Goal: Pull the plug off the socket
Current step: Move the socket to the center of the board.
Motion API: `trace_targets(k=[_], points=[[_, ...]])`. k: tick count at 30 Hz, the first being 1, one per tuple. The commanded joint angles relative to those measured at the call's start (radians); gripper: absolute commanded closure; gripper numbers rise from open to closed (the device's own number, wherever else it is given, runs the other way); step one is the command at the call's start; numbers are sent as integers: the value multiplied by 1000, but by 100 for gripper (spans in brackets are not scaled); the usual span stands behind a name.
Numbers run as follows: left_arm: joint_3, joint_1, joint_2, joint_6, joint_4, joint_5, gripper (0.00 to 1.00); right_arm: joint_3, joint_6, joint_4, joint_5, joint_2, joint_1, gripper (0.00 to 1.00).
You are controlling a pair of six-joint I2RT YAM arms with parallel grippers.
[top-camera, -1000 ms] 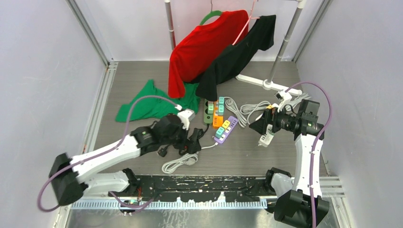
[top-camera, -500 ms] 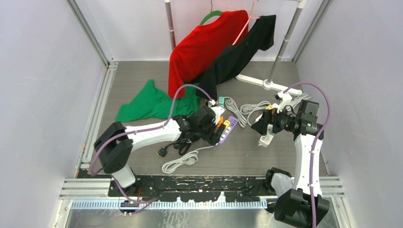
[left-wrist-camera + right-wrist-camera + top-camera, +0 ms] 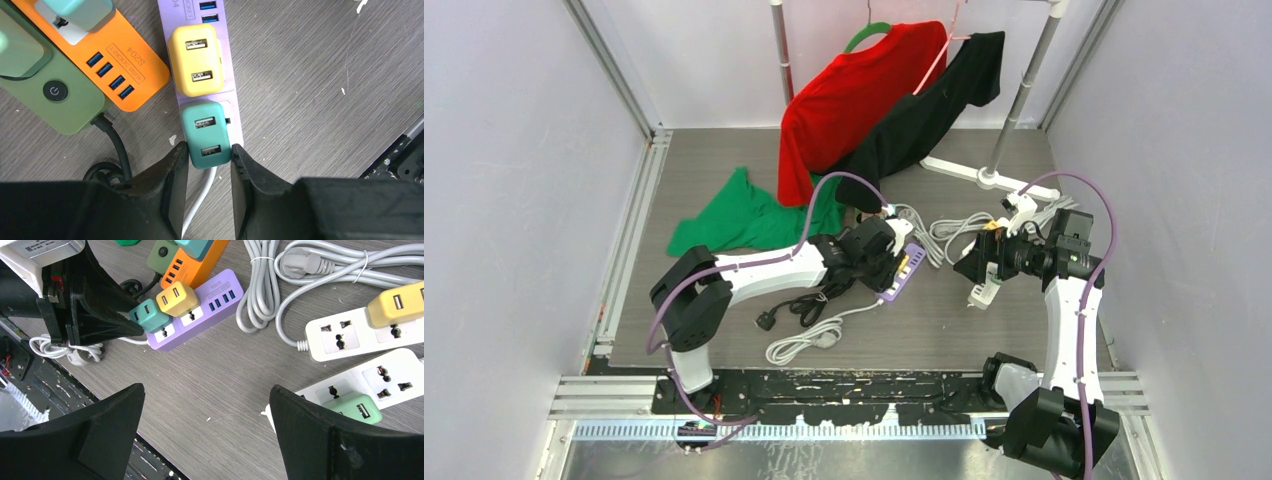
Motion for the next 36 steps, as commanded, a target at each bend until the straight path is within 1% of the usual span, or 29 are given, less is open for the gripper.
trace_targets(k=[1, 2, 3, 6, 7, 11, 13, 15, 18, 20, 21, 22, 25, 26, 27, 29, 30, 32, 34, 36], points=[[56, 1, 26, -3, 36, 20, 68, 8, -14, 23, -3, -5, -5, 0], [57, 0, 27, 1, 36, 23, 69, 9, -14, 23, -4, -5, -6, 0], [57, 0, 28, 7, 36, 25, 74, 10, -14, 23, -4, -5, -5, 0], [53, -1, 24, 48, 30, 36, 96, 11, -14, 20, -6, -5, -5, 0], [51, -4, 18, 73, 23, 45, 100, 11, -14, 20, -9, -7, -5, 0], [-20, -13, -53, 194, 40, 76, 100, 15, -27, 3, -33, -7, -5, 0], [-80, -14, -106, 266, 60, 119, 100, 19, -49, -17, -60, -9, -5, 0], [-134, -14, -166, 352, 64, 202, 100, 23, -82, -45, -99, -8, -4, 0], [-199, -12, -222, 491, 38, 379, 100, 24, -153, -98, -167, -10, 0, 0], [-224, -13, -240, 536, 24, 463, 100, 22, -217, -139, -215, -11, 5, 0], [-232, -12, -242, 567, 16, 514, 100, 21, -264, -167, -238, -10, 8, 0], [-238, -13, -240, 581, 12, 544, 100, 17, -370, -207, -272, -8, 11, 0], [-246, -12, -222, 589, 13, 591, 100, 2, -836, -458, -352, 2, 32, 0], [-247, -14, -219, 587, 19, 585, 100, -11, -961, -529, -362, 7, 46, 0], [-252, -15, -218, 583, 31, 573, 97, -20, -1040, -567, -366, 18, 60, 0], [-264, -14, -229, 553, 61, 532, 79, -23, -1127, -601, -355, 39, 96, 0], [-269, -14, -240, 538, 74, 511, 73, -19, -1157, -607, -343, 50, 120, 0], [-288, -14, -283, 505, 114, 473, 60, -14, -1208, -606, -319, 73, 165, 0], [-325, -14, -336, 465, 179, 441, 45, -12, -1221, -577, -309, 92, 207, 0], [-376, -14, -391, 430, 240, 419, 34, -11, -1224, -542, -291, 106, 251, 3]])
